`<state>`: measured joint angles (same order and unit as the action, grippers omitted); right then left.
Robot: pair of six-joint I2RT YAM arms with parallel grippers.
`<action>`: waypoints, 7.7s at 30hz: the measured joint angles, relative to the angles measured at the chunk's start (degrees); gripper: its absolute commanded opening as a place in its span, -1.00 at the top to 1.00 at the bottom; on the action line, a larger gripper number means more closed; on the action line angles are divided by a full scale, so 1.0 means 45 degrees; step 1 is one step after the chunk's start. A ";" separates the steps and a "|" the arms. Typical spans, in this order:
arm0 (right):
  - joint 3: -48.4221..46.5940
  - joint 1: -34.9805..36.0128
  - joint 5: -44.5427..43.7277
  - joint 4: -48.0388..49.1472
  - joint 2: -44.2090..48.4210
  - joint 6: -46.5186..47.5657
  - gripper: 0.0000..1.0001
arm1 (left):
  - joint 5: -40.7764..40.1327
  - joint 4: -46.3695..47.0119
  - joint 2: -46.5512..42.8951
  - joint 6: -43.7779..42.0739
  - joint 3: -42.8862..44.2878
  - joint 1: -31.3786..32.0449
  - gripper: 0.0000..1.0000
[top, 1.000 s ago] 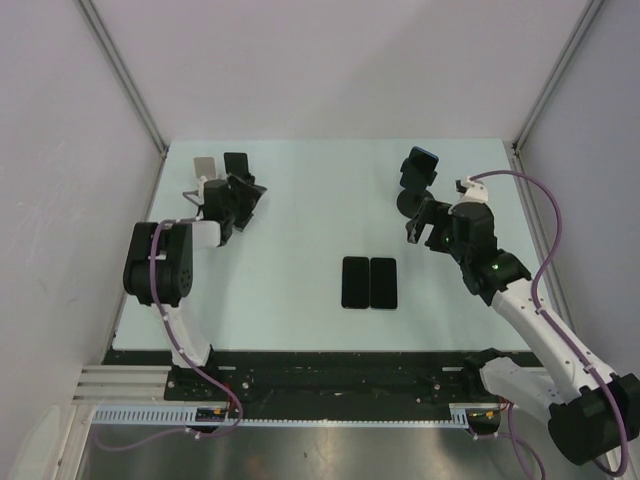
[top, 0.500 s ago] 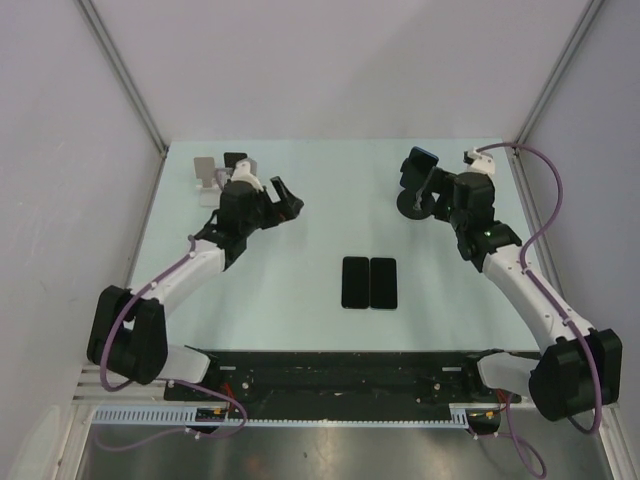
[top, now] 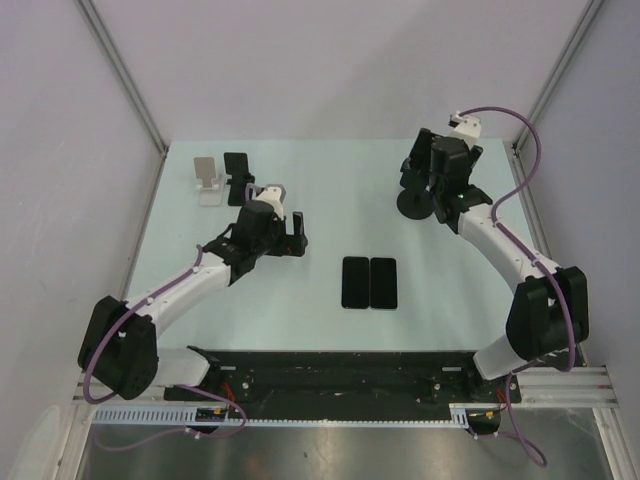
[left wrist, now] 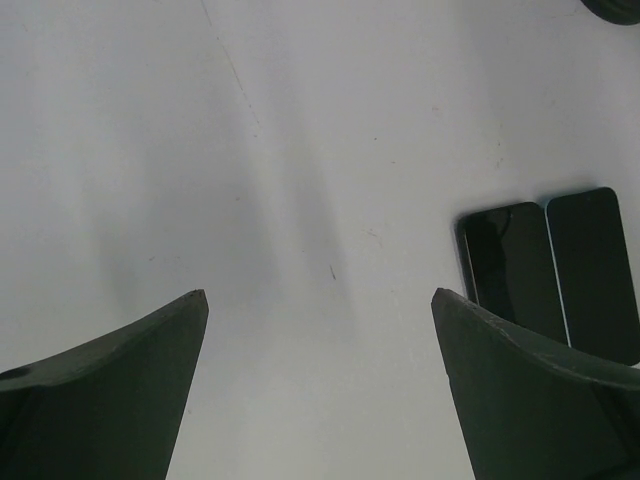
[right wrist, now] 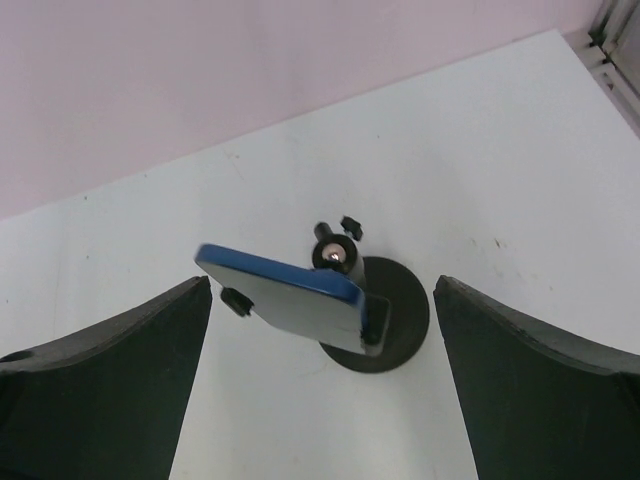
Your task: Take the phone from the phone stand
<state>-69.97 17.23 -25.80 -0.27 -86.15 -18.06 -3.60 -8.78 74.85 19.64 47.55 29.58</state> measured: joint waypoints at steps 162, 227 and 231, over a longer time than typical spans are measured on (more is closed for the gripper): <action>-0.1355 0.3827 0.8301 0.2866 -0.2973 0.3444 -0.93 | 0.5498 0.7456 0.2613 -0.0335 0.0821 -0.1015 0.99; 0.0146 0.3138 0.8806 0.4493 -0.2633 0.3395 1.00 | 0.6533 0.6785 0.3235 -0.2195 0.1394 -0.0952 1.00; 0.0146 0.2875 0.9549 0.4352 -0.2594 0.3390 1.00 | 0.7111 0.6781 0.3288 -0.1899 0.1447 -0.1151 0.99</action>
<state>-69.32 30.17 17.17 19.31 -97.82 -2.81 28.40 21.74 89.65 11.09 54.06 24.40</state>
